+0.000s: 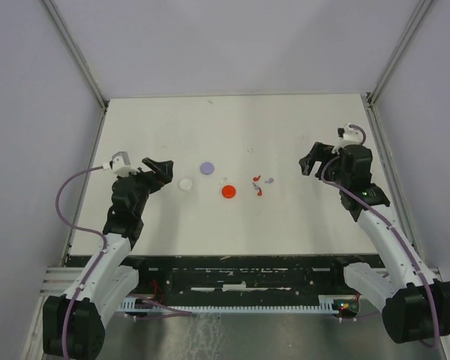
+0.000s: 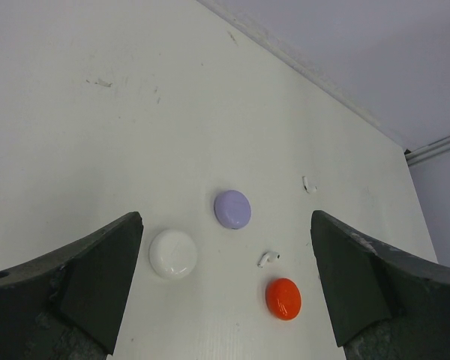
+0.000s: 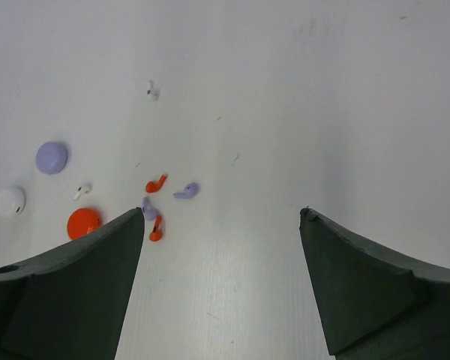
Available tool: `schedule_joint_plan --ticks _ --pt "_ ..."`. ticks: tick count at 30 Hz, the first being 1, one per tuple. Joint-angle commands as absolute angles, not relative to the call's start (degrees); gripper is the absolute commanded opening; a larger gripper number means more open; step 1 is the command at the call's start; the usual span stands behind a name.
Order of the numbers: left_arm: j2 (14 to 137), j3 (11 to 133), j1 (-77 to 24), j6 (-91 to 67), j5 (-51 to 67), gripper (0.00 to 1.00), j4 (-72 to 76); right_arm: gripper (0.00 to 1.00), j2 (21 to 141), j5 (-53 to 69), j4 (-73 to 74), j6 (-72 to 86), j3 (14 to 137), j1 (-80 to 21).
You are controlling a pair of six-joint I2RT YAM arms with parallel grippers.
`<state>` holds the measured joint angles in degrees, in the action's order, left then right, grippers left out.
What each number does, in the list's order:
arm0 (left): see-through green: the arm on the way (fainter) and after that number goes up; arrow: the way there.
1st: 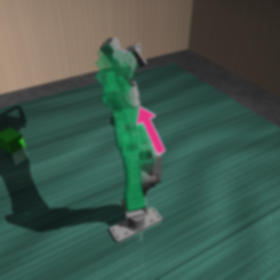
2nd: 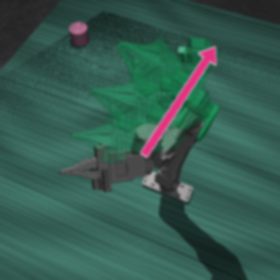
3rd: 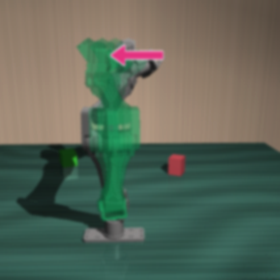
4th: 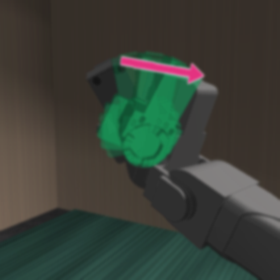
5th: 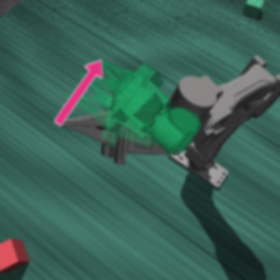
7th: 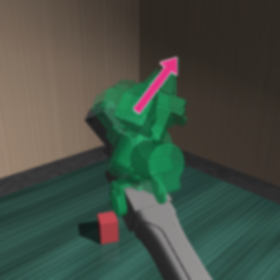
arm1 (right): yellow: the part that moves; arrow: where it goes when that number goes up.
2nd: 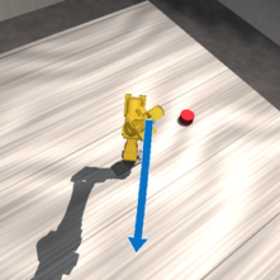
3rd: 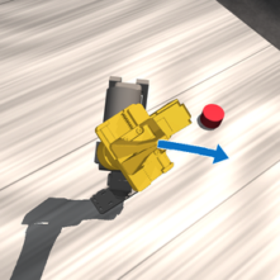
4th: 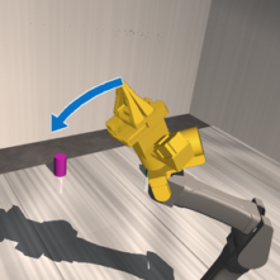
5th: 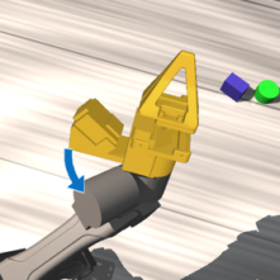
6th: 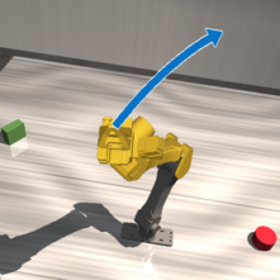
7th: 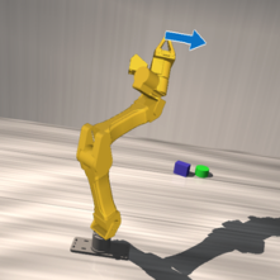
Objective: Insert the wireless bluetooth earbuds into the charging case
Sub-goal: Pick up the charging case at the center of the board.
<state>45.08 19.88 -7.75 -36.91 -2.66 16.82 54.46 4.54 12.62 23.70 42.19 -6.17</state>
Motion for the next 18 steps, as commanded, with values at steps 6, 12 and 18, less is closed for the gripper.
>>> schedule_joint_plan --ticks 6,12,18 --pt "50.1 28.0 -7.9 -34.5 -1.7 0.99 12.7 0.92 79.3 -5.1 11.2 13.4 60.4 -36.6" --pt "52.3 31.3 -7.9 -31.0 -7.3 0.99 5.6 0.92 101.2 -9.8 11.8 5.8 77.6 -47.3" --pt "51.3 32.8 -7.3 -30.0 -17.8 0.99 -1.1 0.93 115.0 -8.1 8.7 0.6 90.1 -52.4"
